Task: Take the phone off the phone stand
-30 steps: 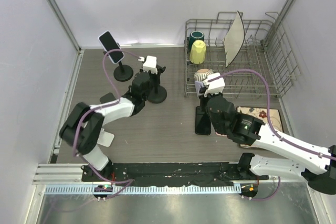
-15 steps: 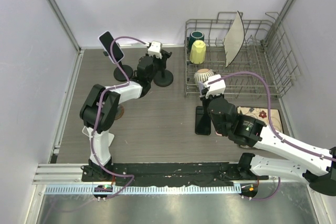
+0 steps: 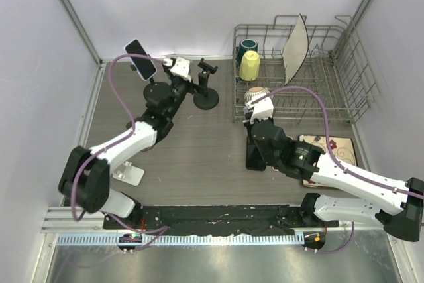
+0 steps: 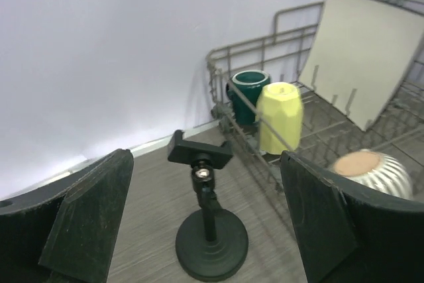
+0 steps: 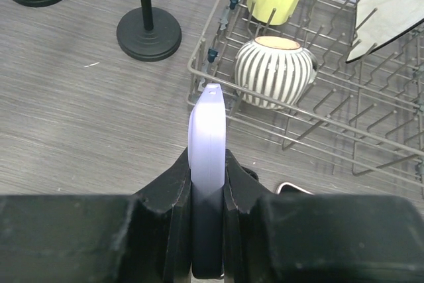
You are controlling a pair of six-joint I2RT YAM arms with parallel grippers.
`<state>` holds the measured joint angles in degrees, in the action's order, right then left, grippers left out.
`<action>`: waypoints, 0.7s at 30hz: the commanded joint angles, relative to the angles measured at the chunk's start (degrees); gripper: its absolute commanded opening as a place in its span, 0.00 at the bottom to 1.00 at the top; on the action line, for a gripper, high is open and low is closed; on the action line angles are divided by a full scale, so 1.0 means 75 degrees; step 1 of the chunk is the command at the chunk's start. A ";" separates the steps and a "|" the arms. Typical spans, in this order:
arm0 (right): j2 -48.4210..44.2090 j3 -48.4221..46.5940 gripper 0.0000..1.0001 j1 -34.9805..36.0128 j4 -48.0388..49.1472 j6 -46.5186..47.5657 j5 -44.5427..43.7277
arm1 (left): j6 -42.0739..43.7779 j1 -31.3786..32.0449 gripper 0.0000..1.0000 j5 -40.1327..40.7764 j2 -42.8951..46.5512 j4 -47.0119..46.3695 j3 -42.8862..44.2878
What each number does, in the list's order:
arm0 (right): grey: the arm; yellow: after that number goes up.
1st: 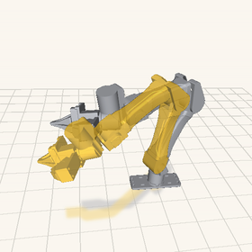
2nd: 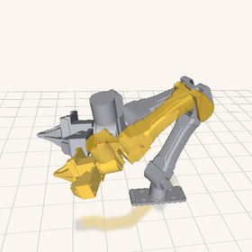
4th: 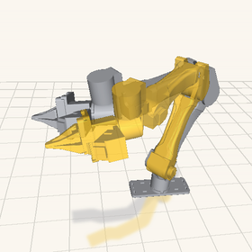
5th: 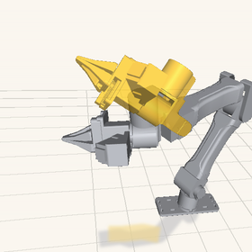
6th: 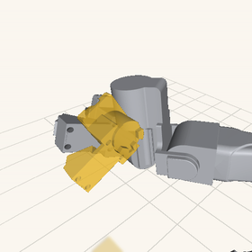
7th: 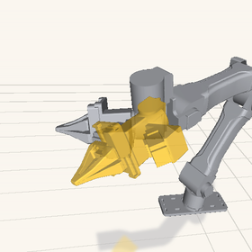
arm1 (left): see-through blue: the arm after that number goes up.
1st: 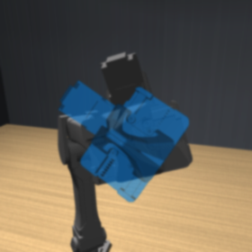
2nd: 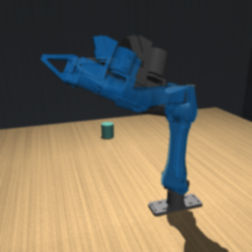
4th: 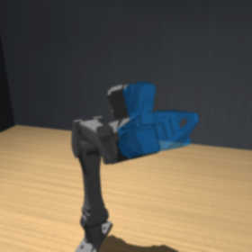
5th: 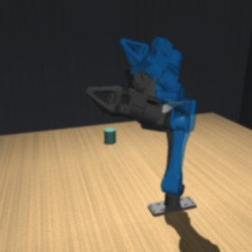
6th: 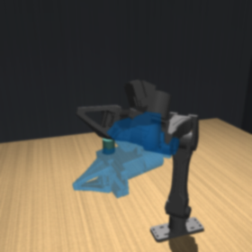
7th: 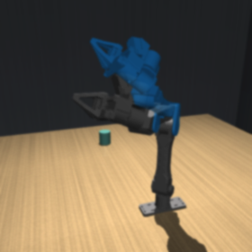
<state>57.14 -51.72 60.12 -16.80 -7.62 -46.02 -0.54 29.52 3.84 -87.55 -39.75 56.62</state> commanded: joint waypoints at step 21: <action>0.1006 -0.1213 0.01 -0.2086 -0.0925 -0.3671 0.4458 | 0.3630 0.5191 1.00 0.2207 0.2663 -0.0595 -0.3613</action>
<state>64.95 -59.16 45.30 -28.34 -29.30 -21.30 20.16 64.84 17.02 -63.55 -39.07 28.67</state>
